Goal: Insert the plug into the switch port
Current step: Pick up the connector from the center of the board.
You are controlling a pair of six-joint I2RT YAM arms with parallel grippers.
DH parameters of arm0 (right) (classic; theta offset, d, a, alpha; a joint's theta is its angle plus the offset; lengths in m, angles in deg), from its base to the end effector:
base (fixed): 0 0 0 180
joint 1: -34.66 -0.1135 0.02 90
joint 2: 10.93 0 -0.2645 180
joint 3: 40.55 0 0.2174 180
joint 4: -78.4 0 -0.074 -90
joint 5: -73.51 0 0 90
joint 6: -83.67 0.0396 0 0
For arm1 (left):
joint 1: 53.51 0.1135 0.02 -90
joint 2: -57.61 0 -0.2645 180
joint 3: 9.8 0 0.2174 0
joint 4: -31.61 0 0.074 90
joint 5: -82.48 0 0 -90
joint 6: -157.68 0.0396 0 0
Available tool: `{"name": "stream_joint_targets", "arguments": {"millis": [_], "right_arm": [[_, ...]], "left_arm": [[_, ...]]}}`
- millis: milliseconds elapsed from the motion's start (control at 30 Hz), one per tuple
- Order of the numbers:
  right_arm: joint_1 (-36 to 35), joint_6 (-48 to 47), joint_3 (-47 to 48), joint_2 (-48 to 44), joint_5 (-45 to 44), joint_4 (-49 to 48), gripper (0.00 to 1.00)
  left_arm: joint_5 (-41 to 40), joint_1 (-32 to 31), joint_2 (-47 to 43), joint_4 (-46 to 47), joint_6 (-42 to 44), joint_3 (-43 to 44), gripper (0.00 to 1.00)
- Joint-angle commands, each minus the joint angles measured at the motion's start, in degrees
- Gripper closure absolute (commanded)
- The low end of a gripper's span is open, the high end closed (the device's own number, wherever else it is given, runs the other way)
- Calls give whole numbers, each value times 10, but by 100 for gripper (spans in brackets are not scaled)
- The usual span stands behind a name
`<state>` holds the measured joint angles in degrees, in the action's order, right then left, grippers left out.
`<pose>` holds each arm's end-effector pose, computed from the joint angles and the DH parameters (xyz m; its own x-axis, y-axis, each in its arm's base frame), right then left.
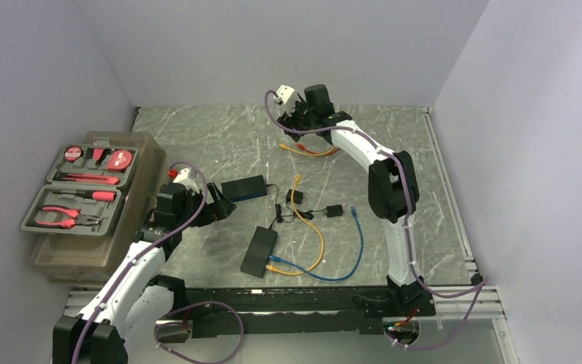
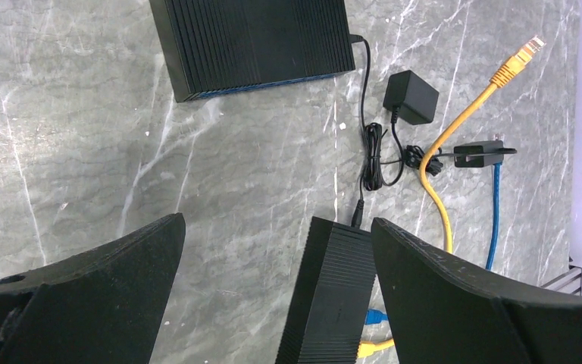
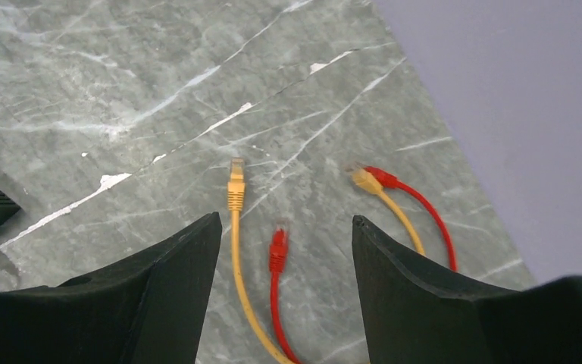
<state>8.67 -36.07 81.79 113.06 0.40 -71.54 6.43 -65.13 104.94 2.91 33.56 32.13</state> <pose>0.4267 0.2208 0.2677 -0.0920 -0.5729 -0.8144 -0.7914 0.5385 -0.2894 0.1453 -0.0396 0.2245 -0.6740 -0.4172 -0.6097 0.0157 0.8170 -0.5764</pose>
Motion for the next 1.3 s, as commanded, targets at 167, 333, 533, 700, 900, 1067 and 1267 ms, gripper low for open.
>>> {"name": "stream_joint_targets", "arguments": {"millis": [167,333,533,700,900,1067,1267], "right_arm": [[0,7,105,97,64,86,33],[0,6,145,131,76,121,33],[4,16,152,149,80,120,32],[6,26,182,175,78,126,32],[10,35,209,200,72,132,31],[14,37,209,208,67,134,30],[14,34,208,217,63,153,31]], "left_arm": [[36,0,4,40,0,0,1],[51,-1,17,48,-3,-1,1],[55,0,18,50,-1,-2,1],[58,0,21,50,-1,-2,1],[59,-1,23,49,0,-1,0],[60,0,26,52,-1,-1,1],[60,0,28,55,-2,-2,1]]}}
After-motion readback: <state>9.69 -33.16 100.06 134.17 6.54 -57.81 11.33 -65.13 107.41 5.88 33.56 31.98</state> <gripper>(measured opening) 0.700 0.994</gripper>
